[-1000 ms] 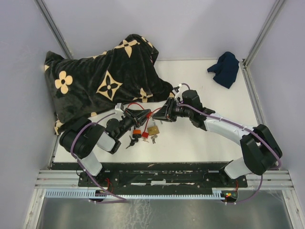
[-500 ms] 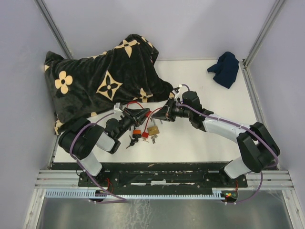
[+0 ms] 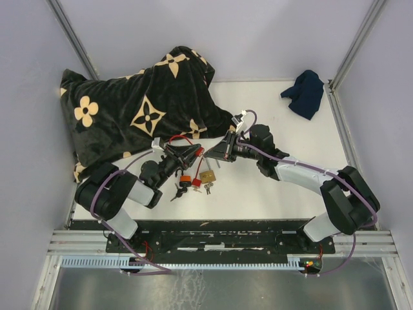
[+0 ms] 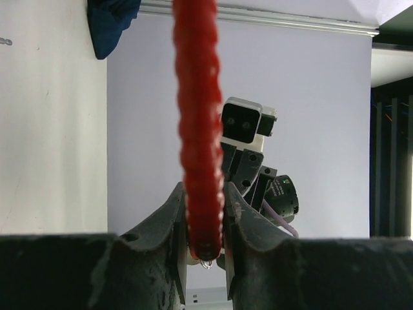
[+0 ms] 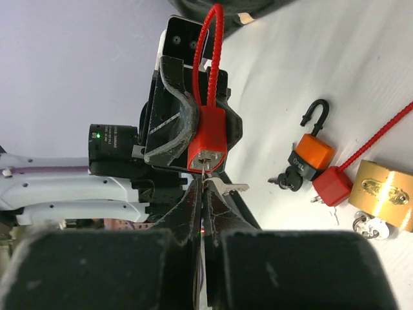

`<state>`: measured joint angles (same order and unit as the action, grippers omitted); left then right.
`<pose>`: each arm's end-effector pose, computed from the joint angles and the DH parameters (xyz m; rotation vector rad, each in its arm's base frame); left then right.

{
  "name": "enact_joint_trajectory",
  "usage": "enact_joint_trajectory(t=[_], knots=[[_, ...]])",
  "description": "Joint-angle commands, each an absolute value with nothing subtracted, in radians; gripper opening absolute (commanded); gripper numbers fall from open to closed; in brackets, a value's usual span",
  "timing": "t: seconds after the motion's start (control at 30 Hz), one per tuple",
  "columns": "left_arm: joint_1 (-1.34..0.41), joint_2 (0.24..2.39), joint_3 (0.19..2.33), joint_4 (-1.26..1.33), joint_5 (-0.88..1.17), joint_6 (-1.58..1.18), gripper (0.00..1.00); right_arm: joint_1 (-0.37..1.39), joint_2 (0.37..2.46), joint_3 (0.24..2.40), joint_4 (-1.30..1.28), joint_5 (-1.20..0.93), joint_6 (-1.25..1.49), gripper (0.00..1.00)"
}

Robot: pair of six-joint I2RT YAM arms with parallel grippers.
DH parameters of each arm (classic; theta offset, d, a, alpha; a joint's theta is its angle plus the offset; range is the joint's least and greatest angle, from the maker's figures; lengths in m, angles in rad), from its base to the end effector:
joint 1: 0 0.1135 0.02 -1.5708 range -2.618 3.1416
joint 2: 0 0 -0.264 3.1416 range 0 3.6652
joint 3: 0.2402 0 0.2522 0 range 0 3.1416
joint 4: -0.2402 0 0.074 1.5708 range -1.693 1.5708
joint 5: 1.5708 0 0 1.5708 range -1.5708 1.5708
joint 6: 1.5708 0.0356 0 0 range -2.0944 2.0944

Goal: Unlock with the key
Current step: Unlock the lock.

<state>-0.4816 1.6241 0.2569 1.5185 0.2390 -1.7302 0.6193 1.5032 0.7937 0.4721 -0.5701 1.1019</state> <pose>0.2174 -0.1231 0.1657 -0.8222 1.5586 -1.9098 0.2561 0.2061 0.2384 0.0314 2.1410 1.6435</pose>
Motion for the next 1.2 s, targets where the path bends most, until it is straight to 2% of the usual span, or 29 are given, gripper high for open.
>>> enact_joint_trajectory(t=[0.0, 0.3, 0.4, 0.57, 0.67, 0.87, 0.97, 1.17], knots=[[-0.502, 1.578, 0.251, 1.68, 0.31, -1.752, 0.03, 0.654, 1.467, 0.805, 0.569, -0.532, 0.969, 0.02], [-0.518, 1.521, 0.262, 1.688, 0.356, -1.648, 0.03, 0.651, 1.562, 0.794, 0.842, -0.545, 1.254, 0.02], [-0.517, 1.497, 0.254, 1.687, 0.383, -1.622, 0.03, 0.638, 1.594, 0.804, 0.891, -0.573, 1.27, 0.02], [-0.517, 1.483, 0.235, 1.675, 0.402, -1.597, 0.03, 0.643, 1.61, 0.86, 0.864, -0.634, 1.134, 0.02], [-0.518, 1.465, 0.235, 1.622, 0.4, -1.571, 0.03, 0.663, 1.572, 0.889, 0.694, -0.6, 0.946, 0.02], [-0.52, 1.317, 0.246, 1.338, 0.377, -1.431, 0.03, 0.668, 1.521, 0.901, 0.614, -0.558, 0.784, 0.02], [-0.523, 1.243, 0.25, 1.231, 0.363, -1.38, 0.03, 0.665, 1.556, 0.897, 0.785, -0.595, 0.914, 0.02], [-0.524, 1.221, 0.226, 1.321, 0.388, -1.391, 0.03, 0.624, 1.689, 0.888, 1.279, -0.623, 1.3, 0.02]])
